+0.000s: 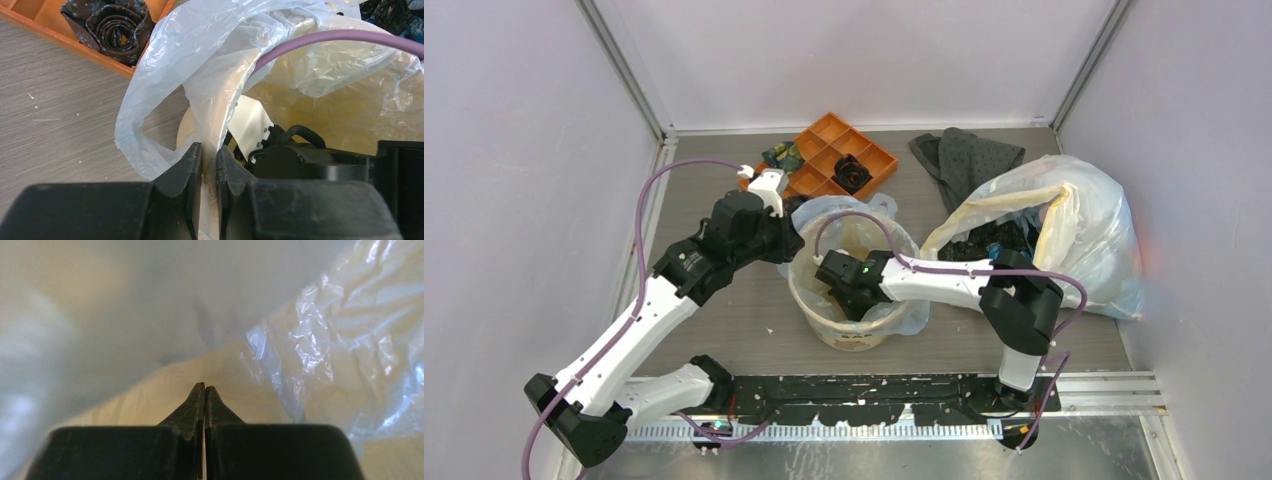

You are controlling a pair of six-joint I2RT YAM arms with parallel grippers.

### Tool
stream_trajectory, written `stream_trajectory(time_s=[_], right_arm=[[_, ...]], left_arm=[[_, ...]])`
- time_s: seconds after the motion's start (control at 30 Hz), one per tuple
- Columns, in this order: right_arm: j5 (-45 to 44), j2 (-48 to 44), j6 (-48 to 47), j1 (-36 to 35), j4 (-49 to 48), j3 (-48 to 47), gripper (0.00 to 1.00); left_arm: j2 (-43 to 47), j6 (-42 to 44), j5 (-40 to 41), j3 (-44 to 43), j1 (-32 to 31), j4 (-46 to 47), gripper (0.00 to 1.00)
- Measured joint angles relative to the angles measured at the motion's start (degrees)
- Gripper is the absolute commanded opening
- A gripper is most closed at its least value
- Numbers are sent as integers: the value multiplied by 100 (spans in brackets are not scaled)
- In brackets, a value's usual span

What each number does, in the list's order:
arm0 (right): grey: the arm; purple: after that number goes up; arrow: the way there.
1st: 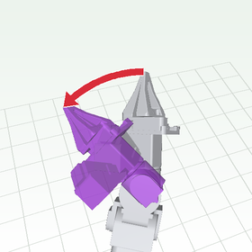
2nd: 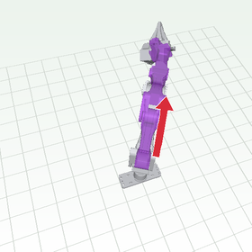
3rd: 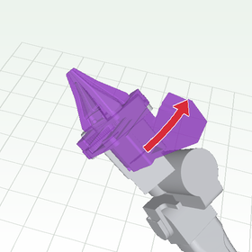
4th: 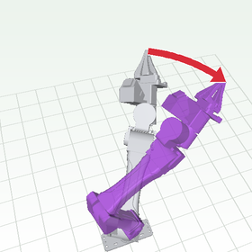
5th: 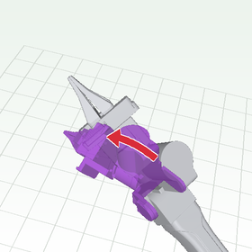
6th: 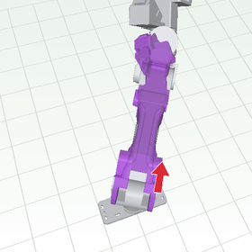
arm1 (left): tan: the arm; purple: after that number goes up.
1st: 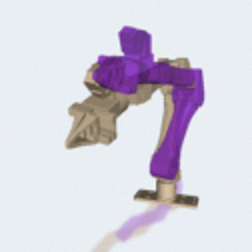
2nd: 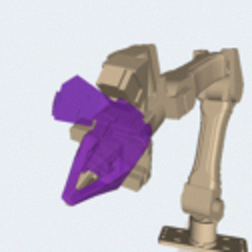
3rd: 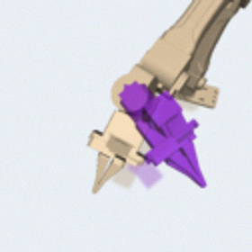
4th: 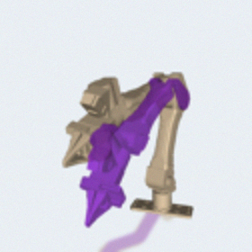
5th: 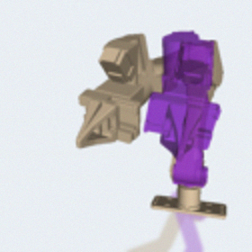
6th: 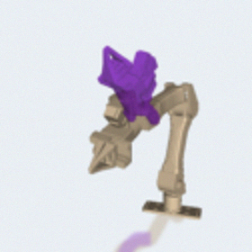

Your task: Put the trash bags into the trash bin

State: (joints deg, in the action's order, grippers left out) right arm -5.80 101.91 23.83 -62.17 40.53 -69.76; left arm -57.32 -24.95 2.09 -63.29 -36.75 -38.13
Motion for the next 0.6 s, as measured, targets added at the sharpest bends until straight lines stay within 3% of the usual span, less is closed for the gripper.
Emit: stream_trajectory(time_s=[0.6], right_arm=[[42, 297, 0, 0, -223, 140, 1]], left_arm=[[-42, 15, 114, -2, 0, -35, 3]])
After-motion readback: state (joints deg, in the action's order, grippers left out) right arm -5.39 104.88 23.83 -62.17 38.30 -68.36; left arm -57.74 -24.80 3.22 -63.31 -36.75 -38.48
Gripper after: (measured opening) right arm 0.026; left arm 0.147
